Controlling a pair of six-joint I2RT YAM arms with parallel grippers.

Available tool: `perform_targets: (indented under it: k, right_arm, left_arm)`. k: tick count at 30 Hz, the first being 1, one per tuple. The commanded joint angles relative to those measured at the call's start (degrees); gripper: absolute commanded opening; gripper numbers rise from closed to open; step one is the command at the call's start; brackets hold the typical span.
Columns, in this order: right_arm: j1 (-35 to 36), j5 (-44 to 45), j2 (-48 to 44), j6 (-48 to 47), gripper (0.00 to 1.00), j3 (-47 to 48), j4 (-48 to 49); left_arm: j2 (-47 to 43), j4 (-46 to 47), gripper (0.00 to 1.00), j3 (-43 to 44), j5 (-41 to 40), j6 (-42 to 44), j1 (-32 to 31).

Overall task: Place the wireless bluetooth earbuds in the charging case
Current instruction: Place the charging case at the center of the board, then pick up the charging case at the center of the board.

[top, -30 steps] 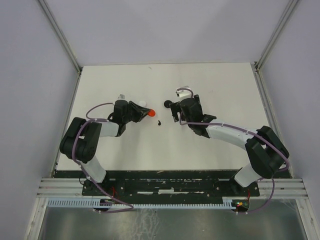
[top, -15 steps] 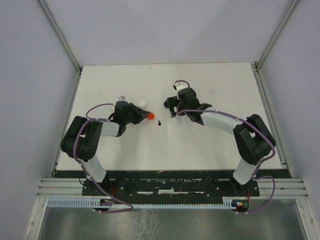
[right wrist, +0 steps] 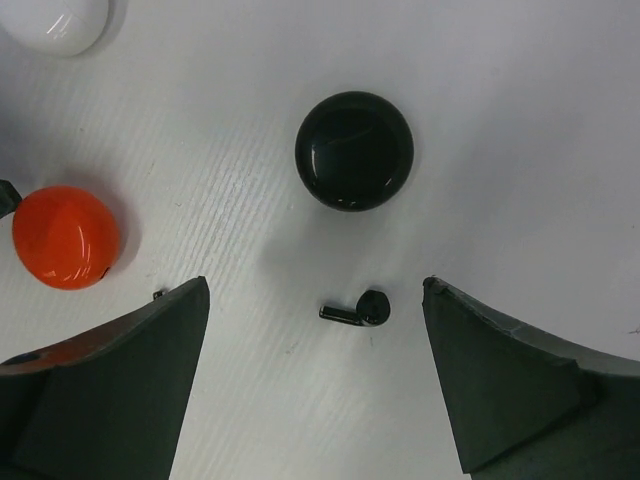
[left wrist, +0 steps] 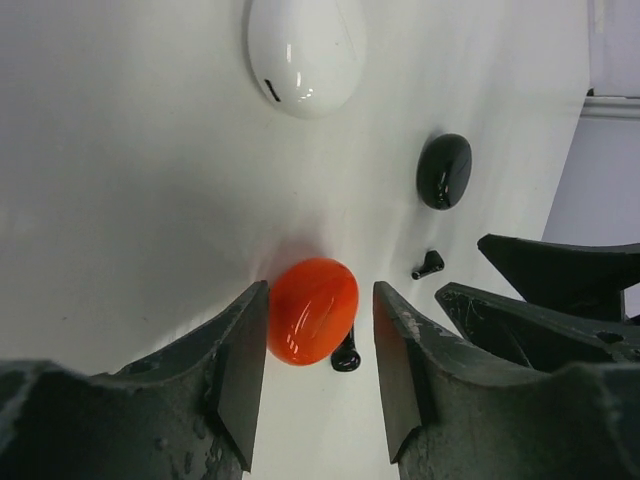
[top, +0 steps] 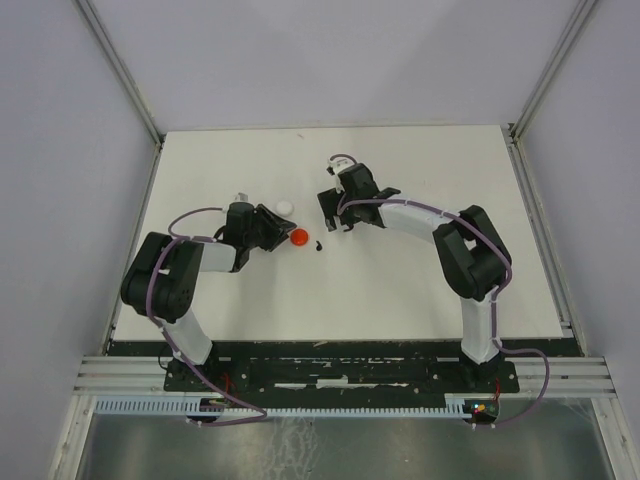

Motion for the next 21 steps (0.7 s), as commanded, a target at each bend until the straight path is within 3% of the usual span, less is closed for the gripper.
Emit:
perform_targets:
  k: [1, 8, 13, 21]
  right_arm:
    - [-0.1, -0.4, 3.0, -1.5, 0.96, 6.5, -2.4]
    - [-0.2, 1.9, 8.7, -4.5, 0.96, 14.6, -6.4]
    - [-0.6, 2.7, 12.4, -5.7, 0.96, 18.6, -8.8]
    - [-1.8, 1.8, 14.8, -6.5, 0.91, 20.6, -9.9]
  left_arm:
    - [-2.4, -3.7, 0.55, 0.9, -0.2, 4.9, 1.4]
    - [-11.2, -14.2, 0.59, 1.3, -4.7, 9.6, 4.6]
    - [-18.4, -11.0, 0.57, -2.0, -1.5, 8.2, 6.7]
    - [-22.3, -10.0, 0.57, -2.7, 0.8, 6.8, 7.2]
